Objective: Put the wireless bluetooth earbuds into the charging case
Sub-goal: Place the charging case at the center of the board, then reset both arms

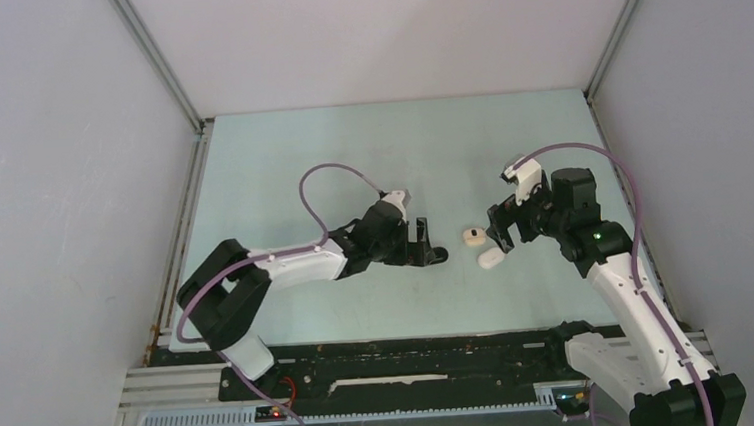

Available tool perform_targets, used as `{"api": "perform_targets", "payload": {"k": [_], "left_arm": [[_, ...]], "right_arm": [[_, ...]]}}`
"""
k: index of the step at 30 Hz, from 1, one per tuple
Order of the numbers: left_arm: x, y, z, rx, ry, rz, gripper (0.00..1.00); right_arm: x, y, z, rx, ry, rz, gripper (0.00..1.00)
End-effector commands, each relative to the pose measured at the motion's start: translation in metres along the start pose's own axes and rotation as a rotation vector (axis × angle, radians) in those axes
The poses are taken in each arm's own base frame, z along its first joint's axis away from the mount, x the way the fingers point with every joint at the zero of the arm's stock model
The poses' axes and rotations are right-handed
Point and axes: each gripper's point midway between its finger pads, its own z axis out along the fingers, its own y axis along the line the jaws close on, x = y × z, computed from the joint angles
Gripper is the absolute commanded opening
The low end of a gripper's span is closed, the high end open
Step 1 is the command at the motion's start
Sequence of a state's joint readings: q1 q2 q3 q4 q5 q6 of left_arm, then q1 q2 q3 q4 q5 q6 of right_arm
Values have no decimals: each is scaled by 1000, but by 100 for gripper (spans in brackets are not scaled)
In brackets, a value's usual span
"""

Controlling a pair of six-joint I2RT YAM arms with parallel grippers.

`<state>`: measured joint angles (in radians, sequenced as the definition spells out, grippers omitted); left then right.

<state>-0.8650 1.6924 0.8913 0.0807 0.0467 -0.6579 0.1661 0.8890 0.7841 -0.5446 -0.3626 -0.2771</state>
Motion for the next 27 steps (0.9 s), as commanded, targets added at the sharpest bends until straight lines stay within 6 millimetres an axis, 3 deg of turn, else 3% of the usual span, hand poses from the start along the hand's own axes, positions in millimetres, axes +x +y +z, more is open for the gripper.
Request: {"api": "perform_targets", "payload": {"k": [1, 8, 15, 19, 21, 24, 27], "left_arm": [[-17, 16, -46, -121, -33, 90, 100], [-34, 4, -108, -111, -47, 195, 100], [-67, 28, -167, -273, -179, 347, 100], [-85, 36, -201, -320, -278, 399, 100], [-96, 51, -218, -395, -341, 404, 100], [-107, 92, -230, -524, -399, 334, 100], [-117, 139, -236, -571, -459, 105, 100]], "right_arm": [[-9, -1, 0, 6, -34, -13, 100], [-15, -11, 0, 71, -50, 2, 100], [-19, -6, 6, 73, -51, -22, 100], [-40, -8, 2, 96, -138, -12, 100], [-56, -9, 1, 103, -202, -3, 100], [-80, -13, 1, 120, -275, 45, 100], [-98, -26, 10, 177, -307, 128, 100]]}}
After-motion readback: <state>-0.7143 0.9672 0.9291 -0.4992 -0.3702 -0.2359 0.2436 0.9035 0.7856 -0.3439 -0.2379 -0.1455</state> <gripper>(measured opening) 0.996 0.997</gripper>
